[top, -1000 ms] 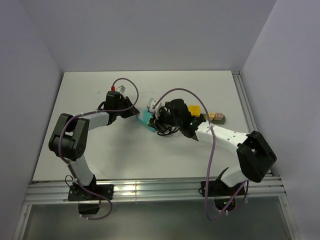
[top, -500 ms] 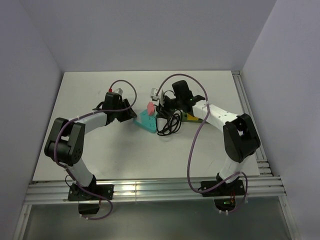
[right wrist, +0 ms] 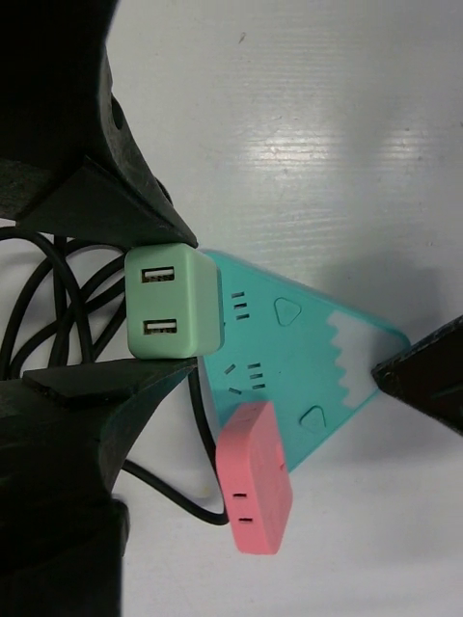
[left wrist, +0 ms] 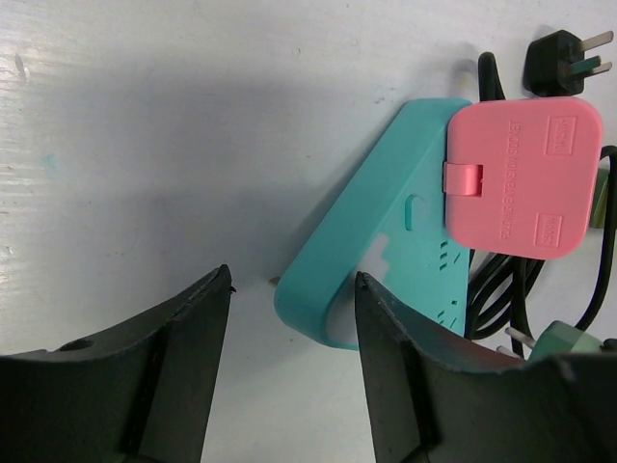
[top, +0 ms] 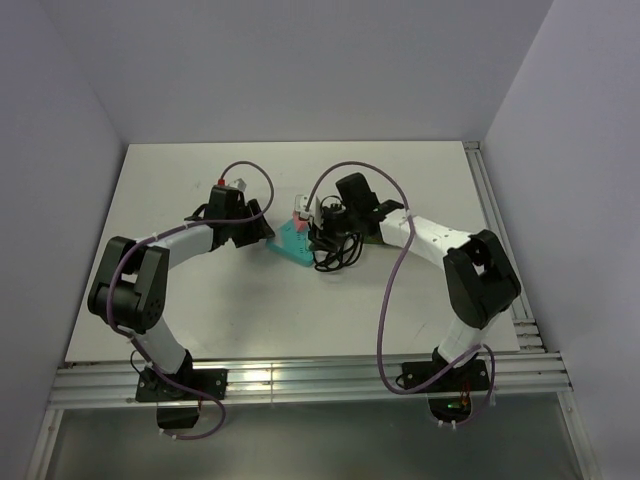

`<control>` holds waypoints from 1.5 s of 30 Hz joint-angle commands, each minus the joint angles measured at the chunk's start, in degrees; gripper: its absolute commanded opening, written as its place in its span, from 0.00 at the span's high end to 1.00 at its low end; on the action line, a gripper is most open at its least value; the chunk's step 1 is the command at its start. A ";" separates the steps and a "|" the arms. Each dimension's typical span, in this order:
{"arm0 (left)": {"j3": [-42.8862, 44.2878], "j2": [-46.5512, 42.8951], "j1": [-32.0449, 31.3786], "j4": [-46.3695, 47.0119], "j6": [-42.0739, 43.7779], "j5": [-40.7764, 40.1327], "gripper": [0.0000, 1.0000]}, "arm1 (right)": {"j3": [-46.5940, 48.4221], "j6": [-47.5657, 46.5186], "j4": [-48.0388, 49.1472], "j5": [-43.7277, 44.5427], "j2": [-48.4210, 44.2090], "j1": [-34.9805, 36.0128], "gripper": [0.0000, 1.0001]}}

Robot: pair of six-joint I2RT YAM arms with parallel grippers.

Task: Insert the plug
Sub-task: Insert the plug into the socket.

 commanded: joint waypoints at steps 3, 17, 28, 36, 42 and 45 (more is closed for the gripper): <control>0.58 -0.62 -0.21 -0.51 1.08 1.48 0.39 | 2.12 -2.18 -0.96 1.93 0.28 2.09 1.00; 1.29 1.49 -0.21 1.33 1.43 3.85 0.40 | 5.80 -3.50 -2.63 6.16 4.41 5.43 1.00; 1.99 1.23 -0.21 0.19 2.39 2.89 0.42 | 6.87 -3.85 -2.72 6.25 6.17 6.05 1.00; 2.17 1.76 -0.21 -0.07 2.66 2.71 0.43 | 7.57 -4.11 -2.72 7.65 7.40 6.75 1.00; 2.25 1.76 -0.21 -0.33 2.83 2.18 0.43 | 8.27 -4.55 -3.77 8.27 8.55 7.01 1.00; 2.34 1.84 -0.21 -0.42 2.83 1.65 0.43 | 8.45 -5.08 -4.56 9.32 9.51 7.54 1.00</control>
